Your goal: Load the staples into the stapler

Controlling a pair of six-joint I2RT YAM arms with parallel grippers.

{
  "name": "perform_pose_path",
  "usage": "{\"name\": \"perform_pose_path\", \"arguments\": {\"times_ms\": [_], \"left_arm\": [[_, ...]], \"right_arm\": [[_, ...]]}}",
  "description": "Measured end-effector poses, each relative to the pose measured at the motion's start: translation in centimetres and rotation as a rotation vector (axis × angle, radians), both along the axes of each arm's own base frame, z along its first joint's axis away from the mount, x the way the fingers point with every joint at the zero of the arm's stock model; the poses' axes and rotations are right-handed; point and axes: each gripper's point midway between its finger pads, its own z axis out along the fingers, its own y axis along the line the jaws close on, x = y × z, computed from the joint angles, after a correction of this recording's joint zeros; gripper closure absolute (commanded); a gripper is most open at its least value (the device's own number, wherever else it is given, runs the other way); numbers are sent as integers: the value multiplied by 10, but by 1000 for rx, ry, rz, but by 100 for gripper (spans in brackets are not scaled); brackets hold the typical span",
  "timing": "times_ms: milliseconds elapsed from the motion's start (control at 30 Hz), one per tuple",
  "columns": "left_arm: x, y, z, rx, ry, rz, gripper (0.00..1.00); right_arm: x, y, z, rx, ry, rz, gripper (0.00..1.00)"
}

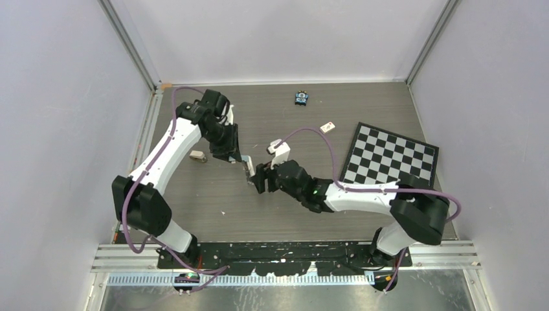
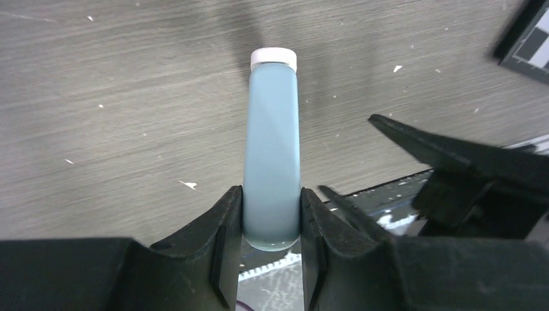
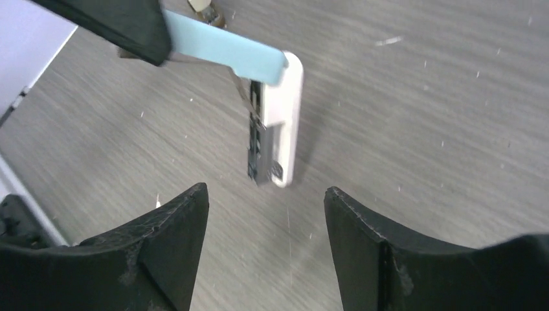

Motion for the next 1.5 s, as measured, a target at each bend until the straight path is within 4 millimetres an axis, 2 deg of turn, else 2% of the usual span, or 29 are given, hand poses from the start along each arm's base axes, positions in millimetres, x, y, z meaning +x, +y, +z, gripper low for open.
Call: {"name": "perform_pose_path", "arguments": {"times_ms": [133,333,400,533,600,667,867,933,1033,1167,1300,1400,1500], "left_arm": [[1,-6,-1,-51,79,79,100],[-4,-18,2,-121,156,144,100],[-5,-19,3,-131,168,151,100],[-9,-20,4,-136,192,164,100],[-11,-22,5,-148,203,164,100],[-12,-25,6,-164,216,172,100],[-10,-27,9,-190,218,186,54],[-6,-27,10,-200,206,192,31],[9,-28,20,-236,152,204,17],[39,-17,41,-283,34,250,10],[63,15,48,-239,-75,342,9],[78,46,38,-178,-125,430,12],[82,80,12,-99,-118,530,14]], "right_arm": [[3,20,2,-73,-150,3,26],[18,41,-17,-256,-326,-39,28],[24,43,-25,-310,-368,-59,35],[36,34,-38,-416,-439,-110,57],[39,31,-37,-437,-464,-128,67],[43,28,-33,-451,-486,-150,72],[45,24,-32,-455,-511,-160,79],[45,23,-33,-443,-505,-162,79],[45,18,-43,-432,-466,-155,79],[48,-6,-63,-413,-360,-167,80],[73,-47,-67,-357,-218,-269,80],[96,-77,-67,-306,-128,-367,80],[108,-105,-78,-305,-49,-449,80]]}}
